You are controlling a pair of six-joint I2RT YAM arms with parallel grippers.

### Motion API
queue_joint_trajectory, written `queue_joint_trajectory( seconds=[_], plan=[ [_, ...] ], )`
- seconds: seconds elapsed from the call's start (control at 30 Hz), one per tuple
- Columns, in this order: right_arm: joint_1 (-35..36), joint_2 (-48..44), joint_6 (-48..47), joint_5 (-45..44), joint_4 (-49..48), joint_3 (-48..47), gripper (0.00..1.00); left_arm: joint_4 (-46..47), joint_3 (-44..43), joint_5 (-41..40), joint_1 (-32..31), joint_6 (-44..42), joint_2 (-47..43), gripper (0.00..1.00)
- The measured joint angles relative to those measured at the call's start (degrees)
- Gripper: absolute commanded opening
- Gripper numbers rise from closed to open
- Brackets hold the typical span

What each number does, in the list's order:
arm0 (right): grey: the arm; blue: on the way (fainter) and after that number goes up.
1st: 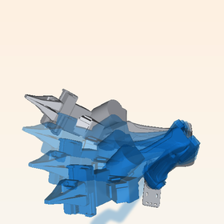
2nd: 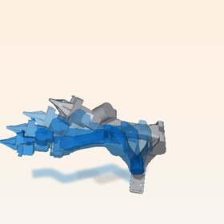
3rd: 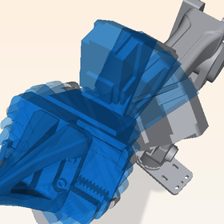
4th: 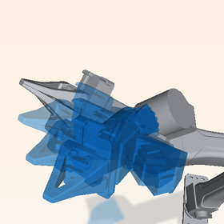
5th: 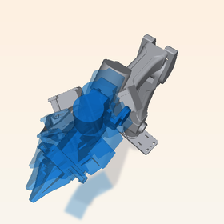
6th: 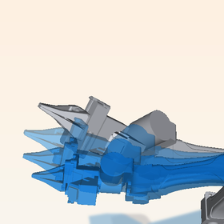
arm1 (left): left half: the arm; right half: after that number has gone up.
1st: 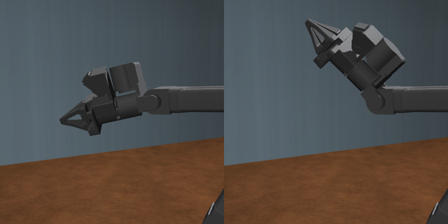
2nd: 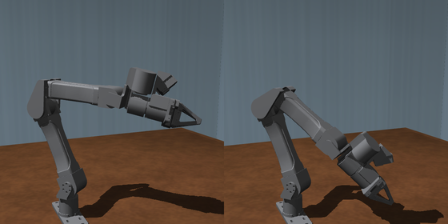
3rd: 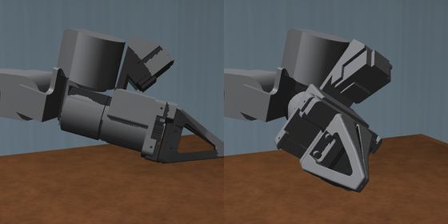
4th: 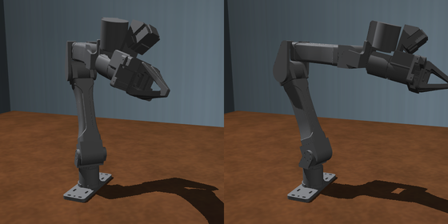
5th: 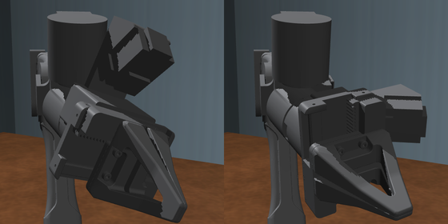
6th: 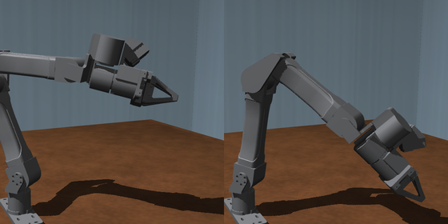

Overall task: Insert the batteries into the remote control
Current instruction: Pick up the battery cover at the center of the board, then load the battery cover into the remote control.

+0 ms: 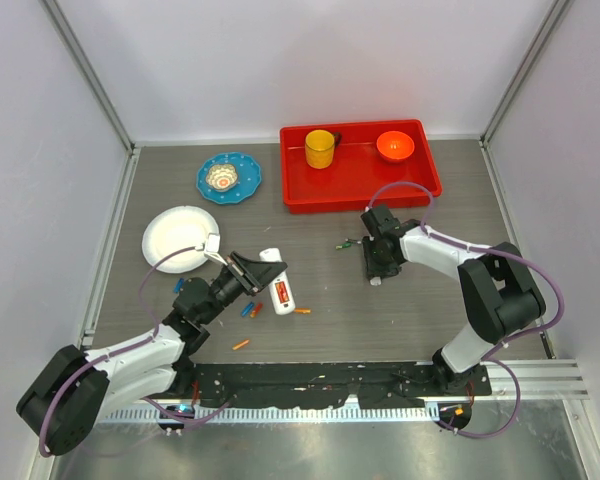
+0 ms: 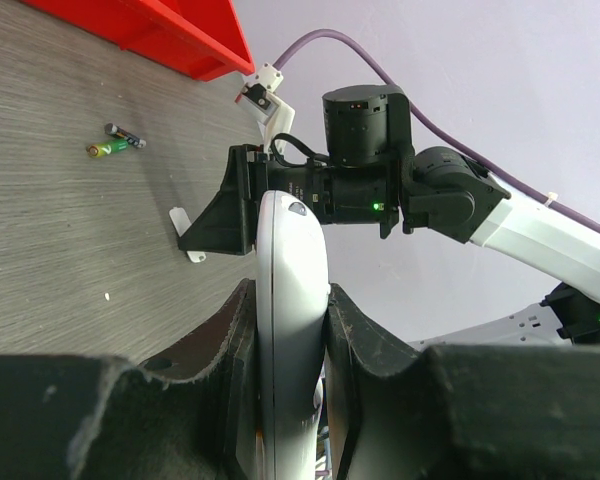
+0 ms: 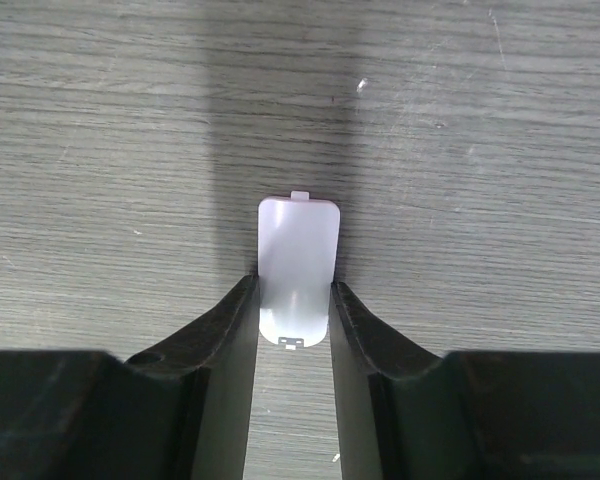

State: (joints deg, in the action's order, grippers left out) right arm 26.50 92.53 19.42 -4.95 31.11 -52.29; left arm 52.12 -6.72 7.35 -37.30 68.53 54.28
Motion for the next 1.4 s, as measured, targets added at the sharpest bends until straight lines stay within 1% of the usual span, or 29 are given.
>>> queue_joint_trajectory(
  seconds=[0.2,0.4,0.5,0.67,0.77,0.87,1.0,1.2,1.3,1.4],
  plan=[
    [0.0,-0.1,0.2,0.1,0.0,0.0,0.23,0.0,0.0,0.0,0.0,0.0,0.0,0.0],
    [0.0,-2.3,1.3,0.3,0.2,1.4,0.22,0.0,0.0,0.0,0.0,0.0,0.0,0.0],
    [0.1,-5.8,1.8,0.6,1.8,1.4,0.21,-0.1,0.0,-0.1,0.0,0.0,0.2,0.0],
    [2.3,-15.3,2.4,0.5,5.9,-0.5,0.19,0.0,-1.0,-0.4,0.0,0.0,2.1,0.0],
    [6.8,-19.3,3.3,-0.3,8.8,-3.9,0.19,0.9,-1.7,-0.7,0.0,0.2,4.9,0.0],
    [14.7,-21.9,4.5,-1.4,12.2,-9.0,0.19,2.4,-2.5,-1.0,0.0,0.9,8.5,0.0],
    [23.3,-22.3,6.4,-2.2,15.9,-15.5,0.19,6.6,-3.7,-1.4,-0.1,2.7,14.2,0.0],
    [30.1,-20.6,8.5,-2.7,20.2,-21.5,0.18,11.2,-5.0,-3.4,-0.8,4.8,19.0,0.0],
    [31.6,-18.1,9.0,-2.6,20.9,-23.1,0.18,13.2,-5.5,-4.7,-1.7,5.6,21.0,0.0],
    [31.6,-15.8,9.5,-1.8,20.9,-23.2,0.18,15.5,-5.5,-6.0,-2.4,6.6,22.7,0.0]
  ],
)
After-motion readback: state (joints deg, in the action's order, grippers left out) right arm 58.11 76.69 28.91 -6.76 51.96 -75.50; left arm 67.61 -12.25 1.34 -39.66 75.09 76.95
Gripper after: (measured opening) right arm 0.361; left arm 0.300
